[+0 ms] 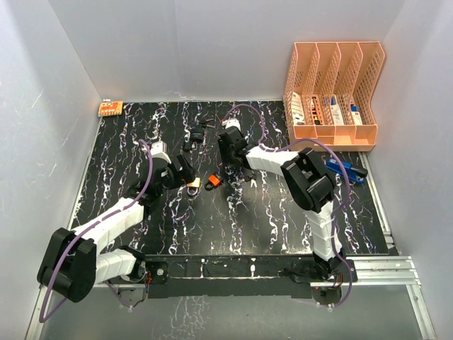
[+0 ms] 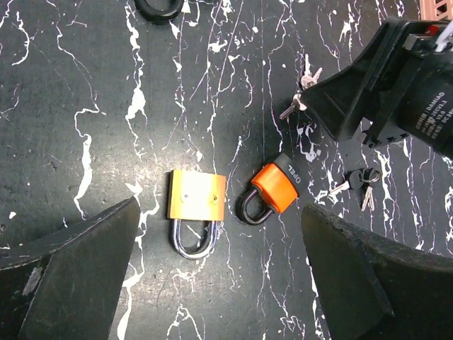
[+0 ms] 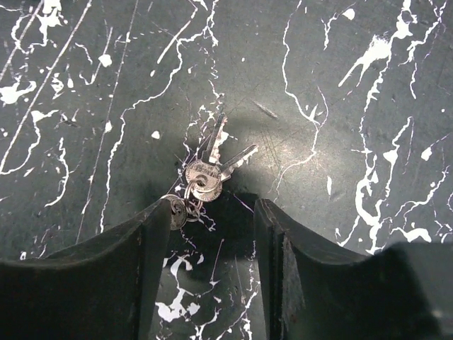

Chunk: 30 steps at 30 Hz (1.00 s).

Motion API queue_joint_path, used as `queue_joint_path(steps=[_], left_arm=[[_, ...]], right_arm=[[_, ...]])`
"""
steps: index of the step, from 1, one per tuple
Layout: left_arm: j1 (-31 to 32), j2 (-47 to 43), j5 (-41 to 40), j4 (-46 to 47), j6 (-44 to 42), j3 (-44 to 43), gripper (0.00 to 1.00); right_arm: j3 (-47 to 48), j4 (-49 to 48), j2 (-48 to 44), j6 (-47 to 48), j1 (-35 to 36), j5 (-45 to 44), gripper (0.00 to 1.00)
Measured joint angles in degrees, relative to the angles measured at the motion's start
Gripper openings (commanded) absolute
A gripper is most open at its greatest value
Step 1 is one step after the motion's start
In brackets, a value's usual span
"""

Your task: Unlock with the key

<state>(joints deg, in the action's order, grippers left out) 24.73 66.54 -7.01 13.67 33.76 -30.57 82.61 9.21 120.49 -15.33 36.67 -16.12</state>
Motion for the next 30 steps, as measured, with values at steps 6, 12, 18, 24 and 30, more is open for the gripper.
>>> queue_joint_path(steps=[6,12,18,24,30], left_arm=[[0.0,0.3,0.0,0.6,0.3,0.3,0.97],[0.0,1.8,0.2,1.0,0.4,0.3,0.97],[0.0,1.9,0.2,1.2,0.4,0.3,0.97],[0.0,1.9,0.2,1.4,0.4,0.5,0.97],[0.0,1.7,0.2,1.4,0.4,0.6,0.97]], right_arm=[[1.9,0.7,1.8,0.7,0.3,-1.9,0.41],[2.0,0.9,1.8,1.5,0.4,-2.6,0.34],[2.0,1.0,1.8,1.8,0.4,-2.9,0.35],[2.0,1.0,1.8,2.0,0.5,-2.4,0.35],[2.4,1.2,1.8,2.4,0.5,-1.7,0.34]])
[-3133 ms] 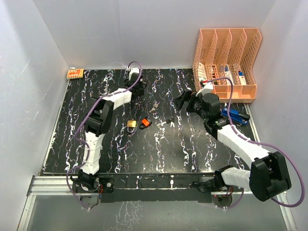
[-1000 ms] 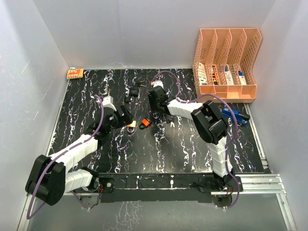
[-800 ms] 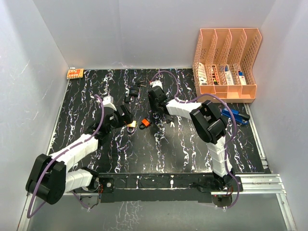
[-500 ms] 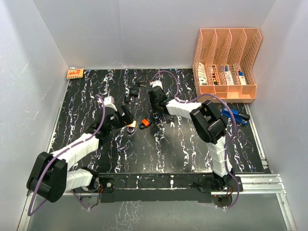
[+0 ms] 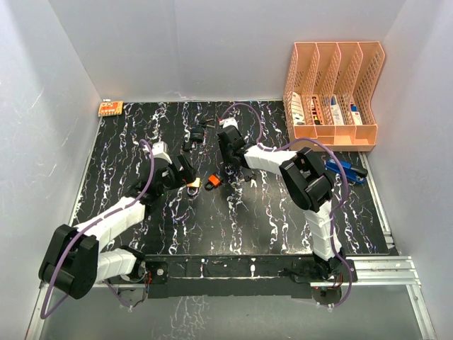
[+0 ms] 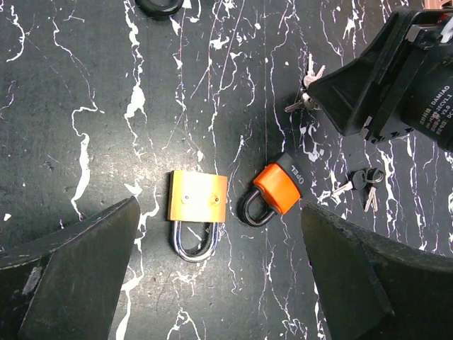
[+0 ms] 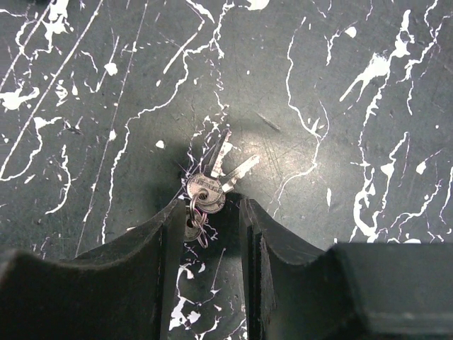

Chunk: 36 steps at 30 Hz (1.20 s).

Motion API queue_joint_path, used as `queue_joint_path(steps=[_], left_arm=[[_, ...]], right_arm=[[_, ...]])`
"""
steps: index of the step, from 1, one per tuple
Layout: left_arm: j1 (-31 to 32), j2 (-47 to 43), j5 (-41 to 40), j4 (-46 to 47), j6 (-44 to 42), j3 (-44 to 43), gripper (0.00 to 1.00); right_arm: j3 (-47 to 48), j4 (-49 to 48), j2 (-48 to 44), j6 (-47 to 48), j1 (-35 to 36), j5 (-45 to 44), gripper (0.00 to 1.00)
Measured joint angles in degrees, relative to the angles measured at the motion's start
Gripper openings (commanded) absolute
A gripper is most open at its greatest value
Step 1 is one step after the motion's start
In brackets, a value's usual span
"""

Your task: Unlock with the key

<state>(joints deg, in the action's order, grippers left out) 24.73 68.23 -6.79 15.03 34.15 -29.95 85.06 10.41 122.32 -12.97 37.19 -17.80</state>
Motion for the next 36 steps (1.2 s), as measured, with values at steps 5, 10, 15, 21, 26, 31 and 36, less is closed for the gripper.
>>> queue_joint_path(steps=[5,10,15,21,26,31,36], left_arm=[[0.0,-0.5,0.0,0.0,0.0,0.0,0.97],[0.0,-0.8,0.0,0.0,0.3,0.4,0.97],[0.0,-1.4,-0.1,-0.1,0.4,0.8,0.97],[0.0,-1.4,-0.1,-0.1,0.4,0.8,0.97],[0.0,-1.4,-0.1,-0.1,0.4,0.8,0.97],[0.0,-1.4,-0.1,-0.1,0.4,0.8,0.97],[0.0,-1.4,-0.1,-0.1,0.4,0.8,0.97]], right_arm=[[0.4,-0.1,0.0,0.1,0.3,0.2,0.34],[0.4,-0.2,0.0,0.1,0.3,0.4,0.31],[1.1,-0.1,0.0,0.0,0.4,0.6,0.25],[2.4,-0.1,0.0,0.0,0.4,0.9,0.24],[2.6,0.0,0.0,0.0,0.4,0.9,0.24],[2.6,0.1,0.0,0.0,0.4,1.2,0.23],[2.7,0.1,0.4,0.0,0.4,1.3,0.23]])
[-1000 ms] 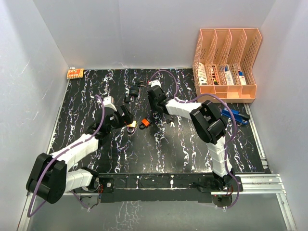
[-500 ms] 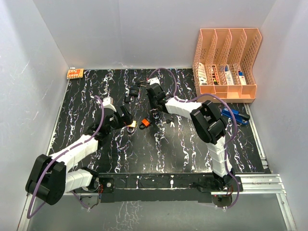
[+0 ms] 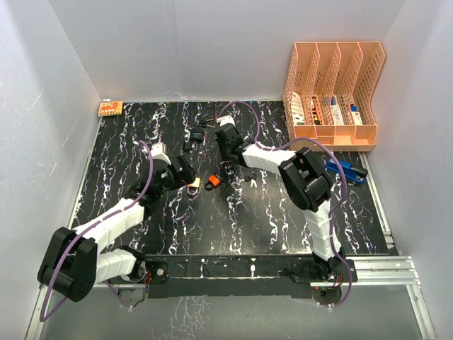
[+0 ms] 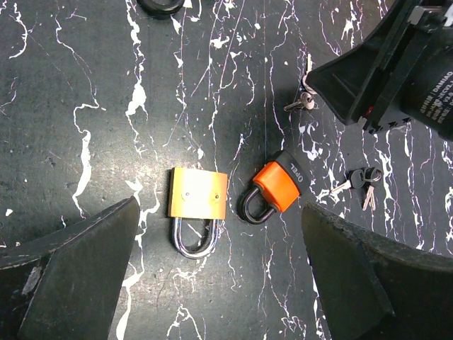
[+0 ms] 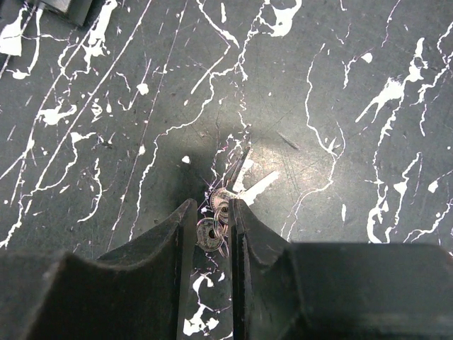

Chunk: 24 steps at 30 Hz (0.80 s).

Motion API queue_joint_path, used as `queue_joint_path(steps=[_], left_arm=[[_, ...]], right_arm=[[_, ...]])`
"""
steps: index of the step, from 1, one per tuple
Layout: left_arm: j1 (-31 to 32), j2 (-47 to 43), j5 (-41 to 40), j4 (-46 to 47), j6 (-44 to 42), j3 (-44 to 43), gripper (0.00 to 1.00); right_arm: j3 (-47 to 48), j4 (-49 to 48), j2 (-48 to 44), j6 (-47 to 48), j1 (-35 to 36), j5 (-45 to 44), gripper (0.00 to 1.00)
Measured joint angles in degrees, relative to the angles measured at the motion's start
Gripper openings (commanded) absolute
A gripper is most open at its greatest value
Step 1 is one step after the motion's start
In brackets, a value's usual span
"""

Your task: Unlock with the key

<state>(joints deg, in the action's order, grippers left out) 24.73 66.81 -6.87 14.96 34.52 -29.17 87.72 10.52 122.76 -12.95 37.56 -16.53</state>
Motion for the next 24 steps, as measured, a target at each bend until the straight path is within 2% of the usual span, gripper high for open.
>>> queue_joint_path(steps=[24], left_arm=[[0.0,0.0,-0.2,0.0,0.0,0.0,0.98]], right_arm=[[0.3,0.5,1.4,0.0,0.0,0.0,0.12]])
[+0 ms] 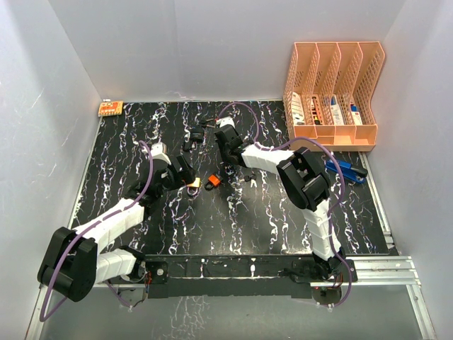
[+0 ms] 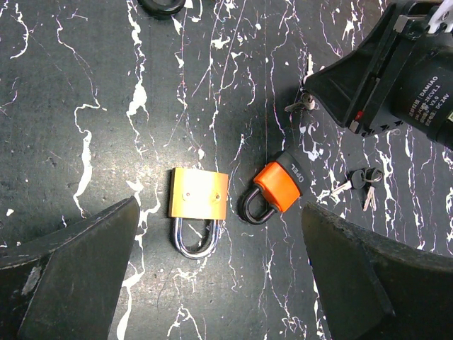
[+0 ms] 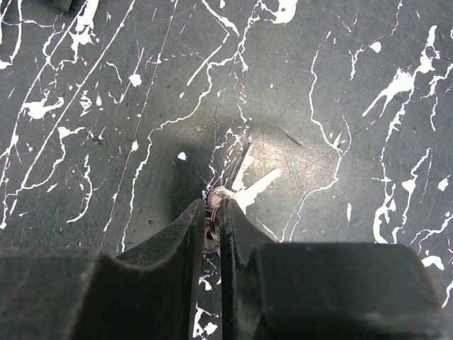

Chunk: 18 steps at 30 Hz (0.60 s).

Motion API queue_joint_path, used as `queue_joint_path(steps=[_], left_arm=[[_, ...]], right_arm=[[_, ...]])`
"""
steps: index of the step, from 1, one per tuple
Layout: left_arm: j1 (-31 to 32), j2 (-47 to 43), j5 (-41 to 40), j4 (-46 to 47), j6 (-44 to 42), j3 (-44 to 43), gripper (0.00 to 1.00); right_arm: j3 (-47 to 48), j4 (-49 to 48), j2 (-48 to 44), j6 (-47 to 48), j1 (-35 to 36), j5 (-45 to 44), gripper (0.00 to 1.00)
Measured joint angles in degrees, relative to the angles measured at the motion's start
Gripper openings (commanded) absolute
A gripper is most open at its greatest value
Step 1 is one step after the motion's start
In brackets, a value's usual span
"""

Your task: Unlock with the key

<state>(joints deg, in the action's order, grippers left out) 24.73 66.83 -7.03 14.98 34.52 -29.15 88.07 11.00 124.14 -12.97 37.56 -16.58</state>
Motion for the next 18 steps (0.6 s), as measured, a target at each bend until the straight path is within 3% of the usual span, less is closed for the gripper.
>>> queue_joint_path(steps=[4,11,18], left_arm=[[0.0,0.1,0.0,0.0,0.0,0.0,0.98],[0.0,0.1,0.0,0.0,0.0,0.0,0.98],[0.0,0.2,0.3,1.0,-0.1,0.3,0.95]], right_arm=[[0.0,0.3,0.0,0.0,0.0,-0.2,0.12],[0.7,1.0,0.1,0.0,0.0,-1.3,0.0],[0.7,0.8,0.1,0.1,0.0,-2.8,0.0]])
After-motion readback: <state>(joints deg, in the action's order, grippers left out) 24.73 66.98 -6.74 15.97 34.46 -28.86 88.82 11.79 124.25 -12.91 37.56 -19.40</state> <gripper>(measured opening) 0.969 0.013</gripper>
